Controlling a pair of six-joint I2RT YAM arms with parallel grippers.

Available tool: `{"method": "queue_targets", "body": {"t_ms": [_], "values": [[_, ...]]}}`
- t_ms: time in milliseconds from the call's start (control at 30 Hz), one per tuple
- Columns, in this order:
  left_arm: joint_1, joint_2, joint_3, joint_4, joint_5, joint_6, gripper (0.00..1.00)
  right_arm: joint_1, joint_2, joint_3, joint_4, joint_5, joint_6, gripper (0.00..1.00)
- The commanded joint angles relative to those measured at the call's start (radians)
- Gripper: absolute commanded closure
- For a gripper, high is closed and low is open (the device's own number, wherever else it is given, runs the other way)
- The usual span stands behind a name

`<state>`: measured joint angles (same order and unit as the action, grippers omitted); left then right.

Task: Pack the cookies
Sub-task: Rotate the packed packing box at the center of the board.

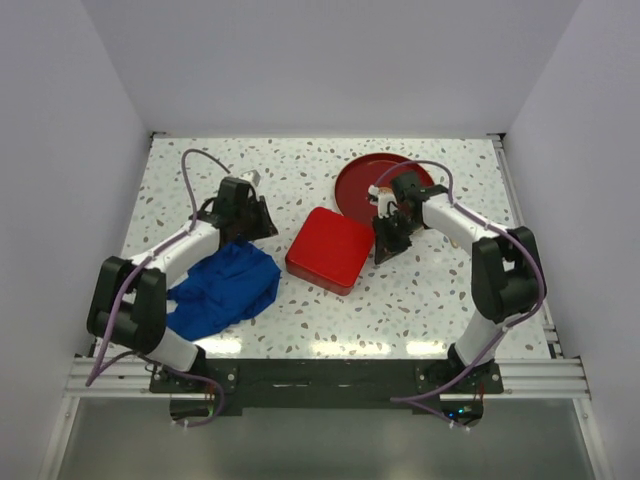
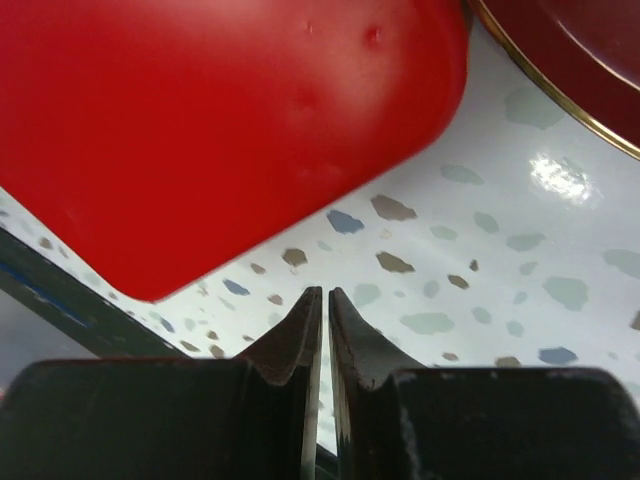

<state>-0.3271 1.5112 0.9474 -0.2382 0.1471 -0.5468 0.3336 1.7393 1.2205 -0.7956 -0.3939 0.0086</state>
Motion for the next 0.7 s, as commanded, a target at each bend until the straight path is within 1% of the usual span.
{"method": "queue_targets", "body": {"t_ms": [0,100,267,533,667], "values": [[0.017,0.073,0.048,-0.007,0.041,0.054,0.78,0.004,0.038,-0.007,0.113,-0.117,0.195,0.9],[0.016,0.128,0.048,0.002,0.103,0.057,0.82,0.013,0.066,0.008,0.14,-0.167,0.252,0.91],[0.007,0.155,0.016,0.045,0.192,0.065,0.85,0.035,0.086,0.047,0.154,-0.187,0.28,0.91],[-0.023,0.191,-0.007,0.088,0.278,0.061,0.86,0.041,0.098,0.066,0.15,-0.184,0.278,0.92],[-0.047,0.205,-0.007,0.092,0.301,0.059,0.86,0.053,0.111,0.114,0.102,-0.137,0.251,0.92]]}}
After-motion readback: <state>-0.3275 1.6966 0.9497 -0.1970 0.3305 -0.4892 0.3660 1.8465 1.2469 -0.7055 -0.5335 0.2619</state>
